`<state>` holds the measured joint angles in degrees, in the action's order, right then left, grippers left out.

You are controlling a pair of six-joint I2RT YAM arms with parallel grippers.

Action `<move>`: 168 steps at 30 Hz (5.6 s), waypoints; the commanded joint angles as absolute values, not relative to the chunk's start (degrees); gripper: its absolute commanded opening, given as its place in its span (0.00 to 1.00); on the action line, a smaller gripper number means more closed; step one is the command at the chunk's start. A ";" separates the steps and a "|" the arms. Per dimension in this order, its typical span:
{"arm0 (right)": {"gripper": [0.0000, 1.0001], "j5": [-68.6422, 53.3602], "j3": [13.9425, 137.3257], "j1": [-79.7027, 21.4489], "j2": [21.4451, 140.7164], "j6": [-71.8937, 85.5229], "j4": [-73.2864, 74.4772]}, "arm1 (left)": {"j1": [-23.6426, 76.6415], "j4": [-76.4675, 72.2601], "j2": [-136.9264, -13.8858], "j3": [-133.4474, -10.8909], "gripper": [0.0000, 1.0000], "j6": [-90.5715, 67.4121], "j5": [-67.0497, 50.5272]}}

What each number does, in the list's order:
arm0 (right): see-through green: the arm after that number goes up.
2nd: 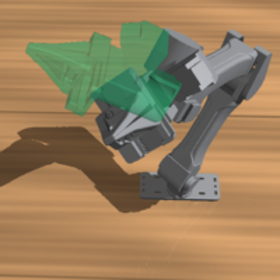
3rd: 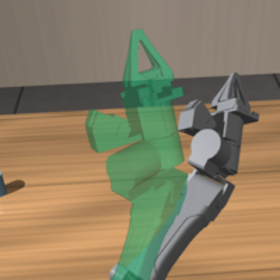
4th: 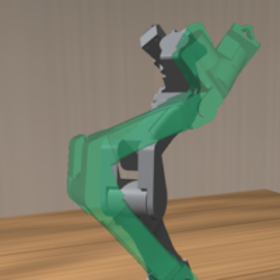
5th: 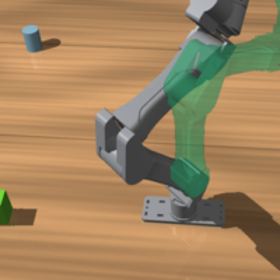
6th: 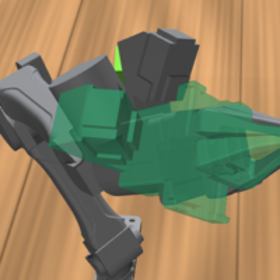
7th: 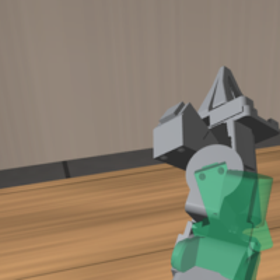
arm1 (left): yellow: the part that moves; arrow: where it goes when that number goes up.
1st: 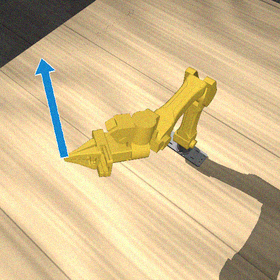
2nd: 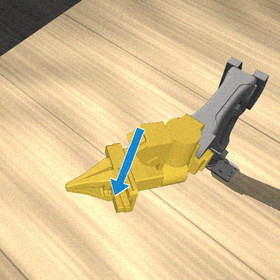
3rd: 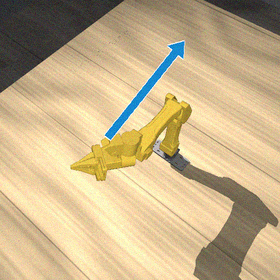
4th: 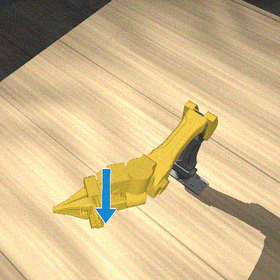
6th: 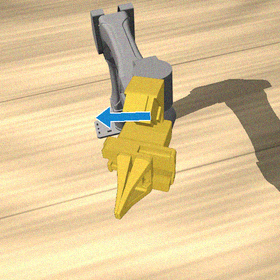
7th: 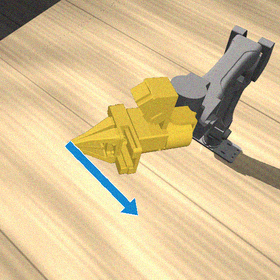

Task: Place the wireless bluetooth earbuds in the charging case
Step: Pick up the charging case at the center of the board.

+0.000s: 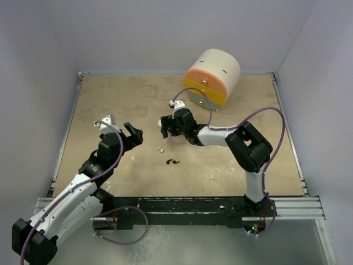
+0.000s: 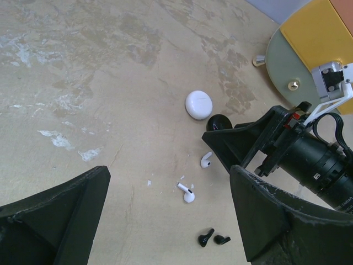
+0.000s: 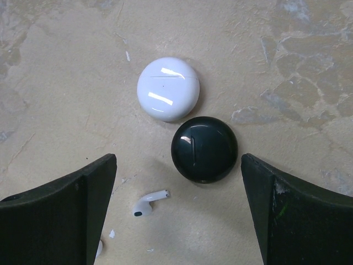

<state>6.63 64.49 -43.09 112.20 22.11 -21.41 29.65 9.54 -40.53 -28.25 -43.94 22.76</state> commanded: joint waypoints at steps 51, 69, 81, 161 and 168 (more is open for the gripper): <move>0.79 16.15 85.36 -46.32 126.45 15.17 -8.20 | 29.73 10.99 -39.21 -28.74 0.89 -44.12 26.35; 0.53 16.85 84.72 -46.60 127.44 15.29 -7.34 | 29.71 10.98 -39.32 -28.66 0.89 -44.30 26.71; 0.19 15.20 77.00 -46.59 115.61 8.12 -16.81 | 29.72 8.38 -41.30 -28.12 0.88 -45.54 26.16; 0.00 -16.87 35.22 -47.20 83.63 2.46 -51.50 | 39.51 -58.55 -68.17 -14.29 0.57 -62.73 7.49; 0.00 -16.70 35.18 -47.20 83.41 2.44 -51.41 | 39.55 -59.47 -68.77 -14.33 0.51 -62.97 7.04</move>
<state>-16.03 35.00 -46.87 84.77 2.02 -47.97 39.16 -54.94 -68.38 -13.78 -62.33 7.92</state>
